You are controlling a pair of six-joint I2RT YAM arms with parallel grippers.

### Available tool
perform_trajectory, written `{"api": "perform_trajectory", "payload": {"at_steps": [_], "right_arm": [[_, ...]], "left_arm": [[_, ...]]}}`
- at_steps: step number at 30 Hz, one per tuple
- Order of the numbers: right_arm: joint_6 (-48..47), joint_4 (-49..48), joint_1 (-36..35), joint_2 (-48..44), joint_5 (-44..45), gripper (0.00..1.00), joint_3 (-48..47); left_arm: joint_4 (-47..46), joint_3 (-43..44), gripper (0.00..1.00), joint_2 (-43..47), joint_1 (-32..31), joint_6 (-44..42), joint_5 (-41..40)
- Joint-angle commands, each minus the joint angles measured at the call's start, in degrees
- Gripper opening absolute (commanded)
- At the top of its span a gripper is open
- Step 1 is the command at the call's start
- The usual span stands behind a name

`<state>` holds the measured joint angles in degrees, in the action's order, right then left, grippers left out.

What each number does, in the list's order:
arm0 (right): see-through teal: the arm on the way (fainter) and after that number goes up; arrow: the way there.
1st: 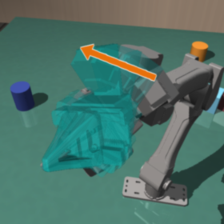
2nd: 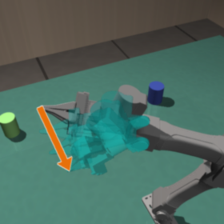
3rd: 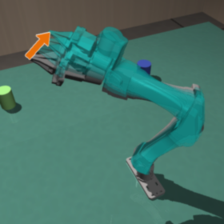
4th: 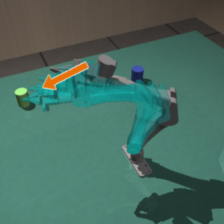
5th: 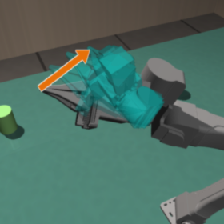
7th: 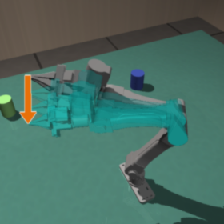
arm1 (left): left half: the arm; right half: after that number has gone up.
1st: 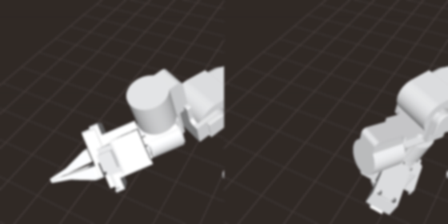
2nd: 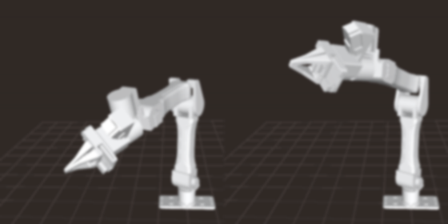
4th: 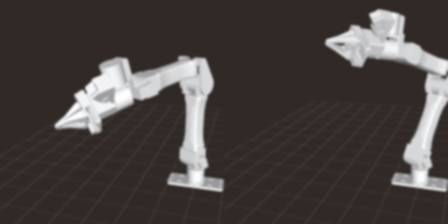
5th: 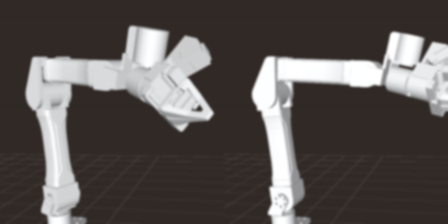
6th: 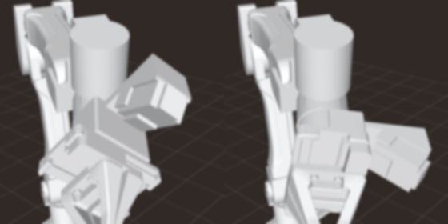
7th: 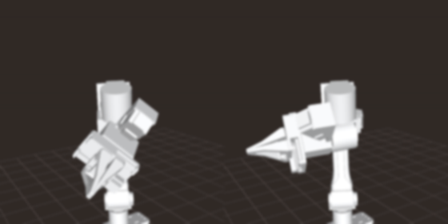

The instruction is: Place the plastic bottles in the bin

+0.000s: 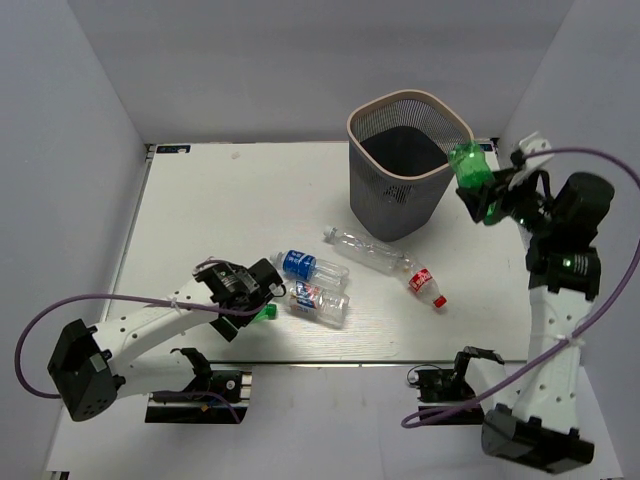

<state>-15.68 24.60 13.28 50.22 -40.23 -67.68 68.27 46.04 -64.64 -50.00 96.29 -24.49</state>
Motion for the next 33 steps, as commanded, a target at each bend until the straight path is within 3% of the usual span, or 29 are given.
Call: {"api": "perform_trajectory", "payload": {"at_steps": [1, 7, 13, 15, 16, 19, 26, 33], "right_arm": [[7.15, -11.39, -0.79, 8.81, -6.18, 0.03, -7.11], [17.7, -18.53, -5.8, 23.57, -7.67, 0.06, -19.65], [13.75, -13.1, -12.13, 38.01, -5.92, 0.13, -30.48], [14.36, -8.2, -12.84, 44.57, -5.91, 0.25, -36.44], [15.15, -7.12, -12.93, 46.1, -5.83, 0.46, -38.91], [14.37, -7.19, -13.19, 48.14, -4.43, 0.9, -37.97], [9.89, -3.6, -12.75, 43.05, -1.17, 0.9, -39.29], [5.06, -2.98, -12.84, 29.07, -4.77, 0.9, -23.85]], "left_arm": [[0.38, -1.83, 0.99, 1.62, 0.52, 1.53, -2.58], [-2.44, -3.15, 0.99, 0.57, 1.13, 1.01, -4.68], [-1.91, -0.78, 0.99, -3.2, 1.13, -0.75, -8.28], [-1.91, -0.25, 0.99, -3.99, 1.13, -0.75, -8.91], [-1.91, -0.25, 0.99, -4.87, 1.13, -0.75, -9.43], [-0.69, -0.25, 0.99, -6.45, 1.13, -0.75, -9.44], [-2.61, -1.92, 0.99, -9.79, 1.13, -0.75, -11.46], [-5.78, 1.15, 0.99, -11.3, 1.66, -0.75, -15.15]]}}
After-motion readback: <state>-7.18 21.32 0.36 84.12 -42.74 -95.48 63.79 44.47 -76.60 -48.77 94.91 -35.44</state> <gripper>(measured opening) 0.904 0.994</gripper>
